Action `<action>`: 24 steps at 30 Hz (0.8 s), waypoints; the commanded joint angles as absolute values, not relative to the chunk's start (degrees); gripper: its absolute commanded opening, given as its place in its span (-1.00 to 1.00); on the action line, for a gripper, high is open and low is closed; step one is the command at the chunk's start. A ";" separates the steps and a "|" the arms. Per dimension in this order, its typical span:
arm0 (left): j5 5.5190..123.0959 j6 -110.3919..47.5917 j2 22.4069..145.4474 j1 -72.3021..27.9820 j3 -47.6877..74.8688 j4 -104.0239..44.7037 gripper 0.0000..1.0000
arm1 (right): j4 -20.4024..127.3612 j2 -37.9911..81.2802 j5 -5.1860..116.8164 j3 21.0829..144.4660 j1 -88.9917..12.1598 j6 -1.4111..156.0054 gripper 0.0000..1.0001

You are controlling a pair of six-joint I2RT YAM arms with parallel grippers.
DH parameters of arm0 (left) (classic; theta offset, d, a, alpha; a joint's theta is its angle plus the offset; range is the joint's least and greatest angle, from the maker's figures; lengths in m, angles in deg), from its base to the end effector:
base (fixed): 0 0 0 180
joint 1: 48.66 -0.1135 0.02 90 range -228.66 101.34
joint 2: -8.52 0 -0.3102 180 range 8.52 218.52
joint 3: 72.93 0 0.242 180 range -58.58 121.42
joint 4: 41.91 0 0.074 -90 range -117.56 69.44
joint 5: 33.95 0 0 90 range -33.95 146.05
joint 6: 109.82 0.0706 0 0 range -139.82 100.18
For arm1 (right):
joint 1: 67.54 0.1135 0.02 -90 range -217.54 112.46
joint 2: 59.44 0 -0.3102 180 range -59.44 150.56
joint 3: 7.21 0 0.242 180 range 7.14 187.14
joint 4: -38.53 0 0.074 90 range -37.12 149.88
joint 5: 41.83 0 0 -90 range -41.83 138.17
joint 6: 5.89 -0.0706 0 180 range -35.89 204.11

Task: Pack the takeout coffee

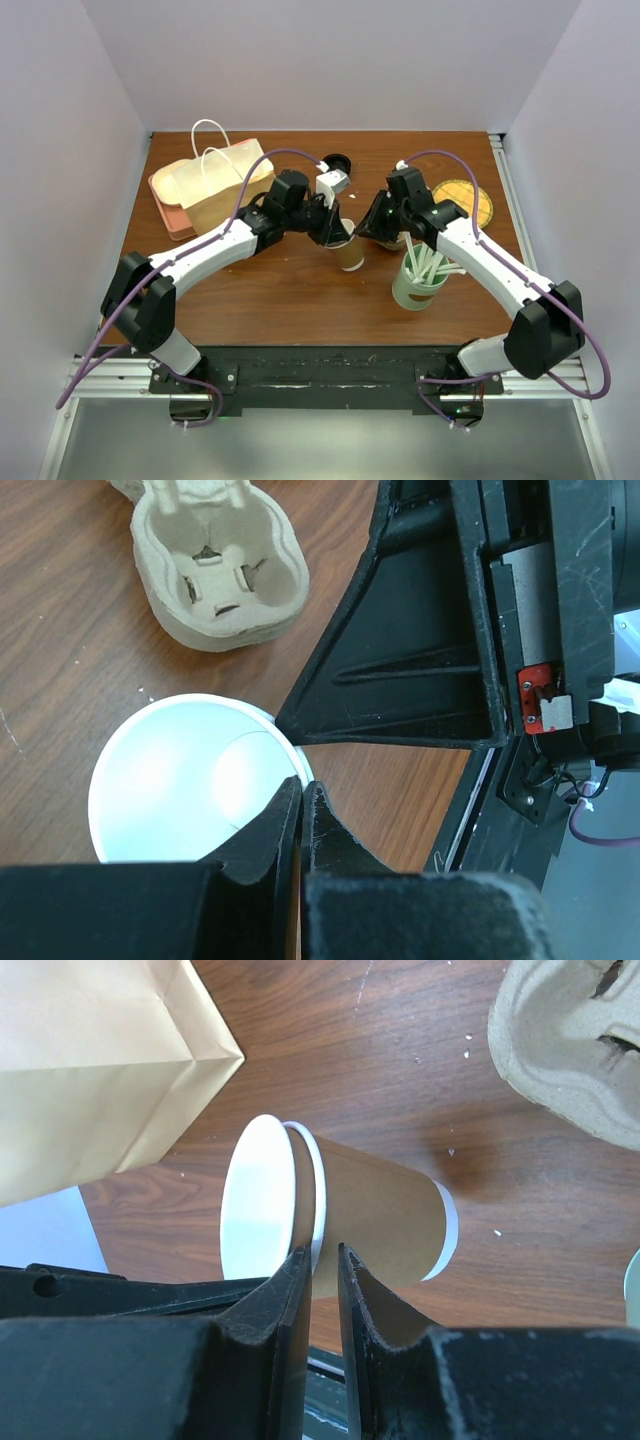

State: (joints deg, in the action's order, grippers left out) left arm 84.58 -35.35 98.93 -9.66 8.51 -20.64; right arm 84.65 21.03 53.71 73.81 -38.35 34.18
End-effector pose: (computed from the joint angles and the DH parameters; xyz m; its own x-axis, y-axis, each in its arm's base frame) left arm 0.2731 -0.2646 0.3175 -0.6110 0.1921 -0.7680 0.7369 0.4925 -0.4631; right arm 0.2687 0.1579 0.3187 -0.8179 0.4155 -0.3979 0.1266 0.8047 0.5801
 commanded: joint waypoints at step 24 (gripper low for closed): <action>86.19 -33.62 96.32 -9.55 11.91 -25.36 -1.00 | 86.37 21.16 51.60 70.42 -36.08 36.56 -0.60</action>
State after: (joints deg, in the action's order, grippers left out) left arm 84.54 -35.07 98.93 -9.63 8.29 -18.87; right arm 83.89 20.99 52.40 72.28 -36.91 35.08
